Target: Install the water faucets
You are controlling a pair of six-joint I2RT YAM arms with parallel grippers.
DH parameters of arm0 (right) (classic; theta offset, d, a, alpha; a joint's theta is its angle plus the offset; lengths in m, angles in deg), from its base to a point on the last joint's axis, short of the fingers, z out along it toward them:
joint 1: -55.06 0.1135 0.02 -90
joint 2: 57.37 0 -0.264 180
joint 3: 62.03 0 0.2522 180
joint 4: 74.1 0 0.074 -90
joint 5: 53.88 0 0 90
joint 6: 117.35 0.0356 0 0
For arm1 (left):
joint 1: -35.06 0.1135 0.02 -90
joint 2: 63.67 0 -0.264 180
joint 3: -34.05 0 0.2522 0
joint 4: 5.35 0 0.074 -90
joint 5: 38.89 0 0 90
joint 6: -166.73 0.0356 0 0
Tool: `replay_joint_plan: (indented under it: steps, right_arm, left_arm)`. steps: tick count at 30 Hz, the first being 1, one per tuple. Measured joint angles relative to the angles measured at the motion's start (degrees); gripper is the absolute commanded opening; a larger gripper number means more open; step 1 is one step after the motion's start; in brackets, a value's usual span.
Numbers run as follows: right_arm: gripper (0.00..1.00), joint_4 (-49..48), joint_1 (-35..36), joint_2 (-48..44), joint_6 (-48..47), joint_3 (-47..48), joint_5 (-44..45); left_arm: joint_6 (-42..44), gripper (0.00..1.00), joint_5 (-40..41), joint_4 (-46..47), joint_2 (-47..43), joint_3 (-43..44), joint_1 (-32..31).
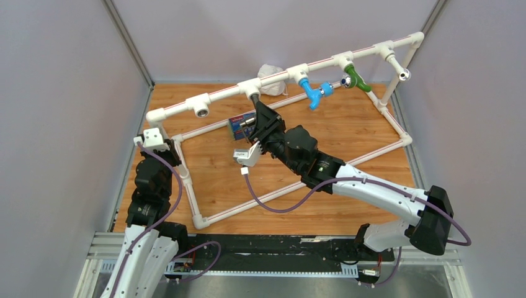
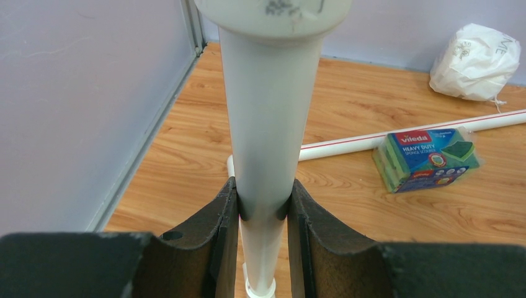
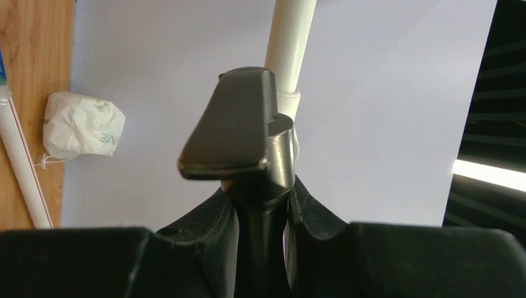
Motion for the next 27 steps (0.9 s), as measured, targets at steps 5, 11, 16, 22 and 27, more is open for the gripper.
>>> replay_joint_plan:
  steps: [5,11,16,22,27]
  right_arm:
    - [0.0,-0.96,-0.09,0.39,3.67,0.0,-0.07]
    - [0.0,-4.63,-0.11,1.27,9.68,-0.61,0.46]
    - [0.0,-9.46,-0.11,2.01,16.85,-1.66,1.01]
    - [0.0,-13.25,-0.13,2.64,28.04,-1.99,1.66]
    - [0.0,-15.23,-0.39,2.69,39.52,-2.27,2.93]
  left_arm:
    - [-0.02,0.0,0.13,0.11,0.07,0.0,0.0]
    - [-0.04,0.0,0.37,0.33,0.26,0.0,0.02]
    - [-0.07,0.0,0.55,0.48,0.33,0.0,0.02]
    - [-0.07,0.0,0.83,0.92,0.44,0.0,0.02]
    - [-0.07,0.0,0.9,1.2,0.48,0.0,0.02]
